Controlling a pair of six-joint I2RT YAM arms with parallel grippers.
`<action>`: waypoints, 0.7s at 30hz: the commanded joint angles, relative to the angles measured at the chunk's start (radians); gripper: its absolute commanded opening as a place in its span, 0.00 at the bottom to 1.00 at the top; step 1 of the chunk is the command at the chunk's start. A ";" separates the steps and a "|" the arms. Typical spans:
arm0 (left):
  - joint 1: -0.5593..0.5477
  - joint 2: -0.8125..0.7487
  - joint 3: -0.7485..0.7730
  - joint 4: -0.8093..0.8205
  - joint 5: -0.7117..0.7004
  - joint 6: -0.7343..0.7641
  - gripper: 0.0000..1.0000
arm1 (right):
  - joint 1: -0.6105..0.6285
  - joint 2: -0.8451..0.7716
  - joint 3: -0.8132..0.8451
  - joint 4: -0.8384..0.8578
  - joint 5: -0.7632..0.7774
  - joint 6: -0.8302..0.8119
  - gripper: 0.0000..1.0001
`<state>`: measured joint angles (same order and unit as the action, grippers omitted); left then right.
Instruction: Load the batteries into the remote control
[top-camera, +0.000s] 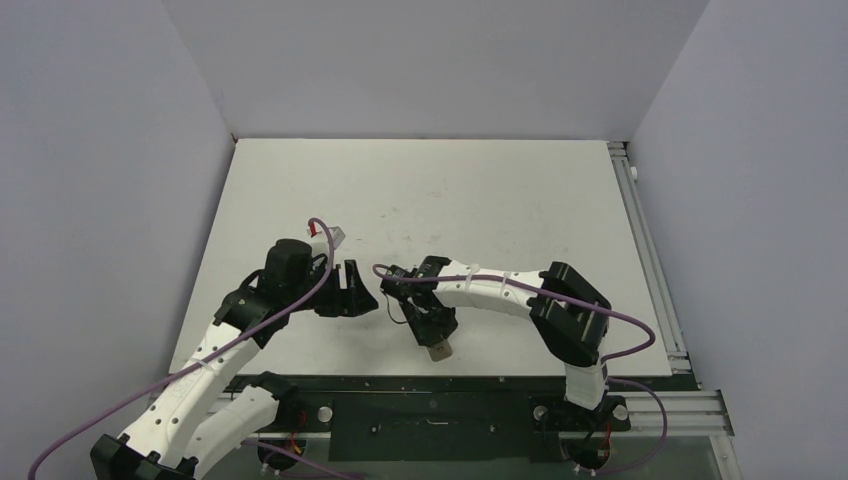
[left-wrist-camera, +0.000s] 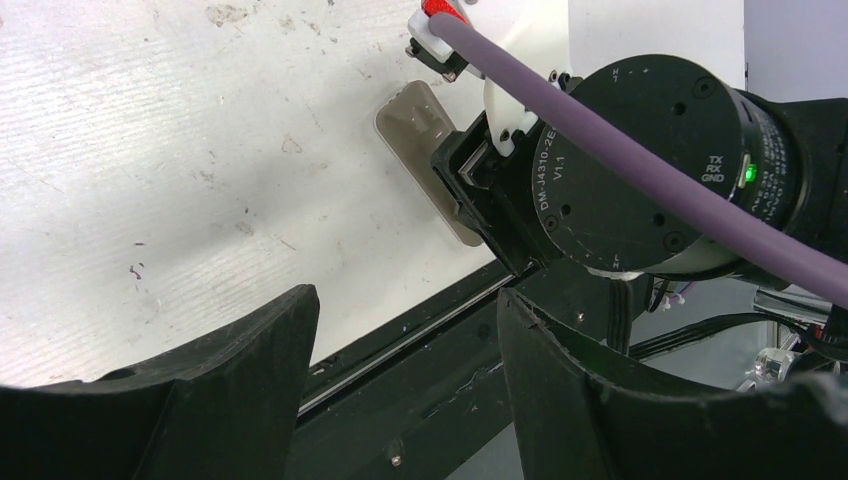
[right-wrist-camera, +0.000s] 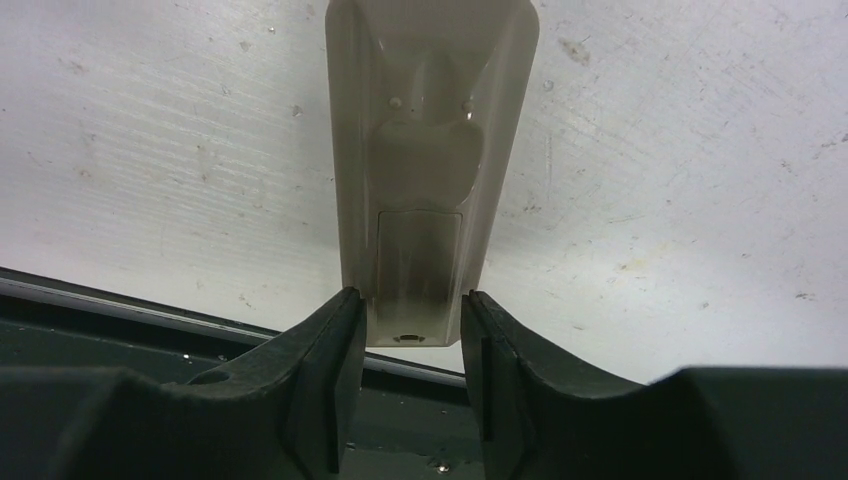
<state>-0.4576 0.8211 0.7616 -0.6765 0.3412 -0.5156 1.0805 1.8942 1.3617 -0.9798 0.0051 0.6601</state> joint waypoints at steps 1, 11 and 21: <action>-0.004 -0.007 0.002 0.048 0.008 0.003 0.63 | -0.004 -0.017 0.031 0.017 0.031 0.007 0.40; -0.001 0.002 0.002 0.045 0.007 0.004 0.63 | -0.002 -0.086 0.010 0.034 0.060 0.033 0.35; 0.007 0.009 0.002 0.042 0.004 0.003 0.63 | 0.005 -0.165 -0.054 0.084 0.084 0.063 0.09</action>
<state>-0.4564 0.8299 0.7616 -0.6765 0.3412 -0.5156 1.0805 1.7935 1.3327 -0.9295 0.0486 0.6960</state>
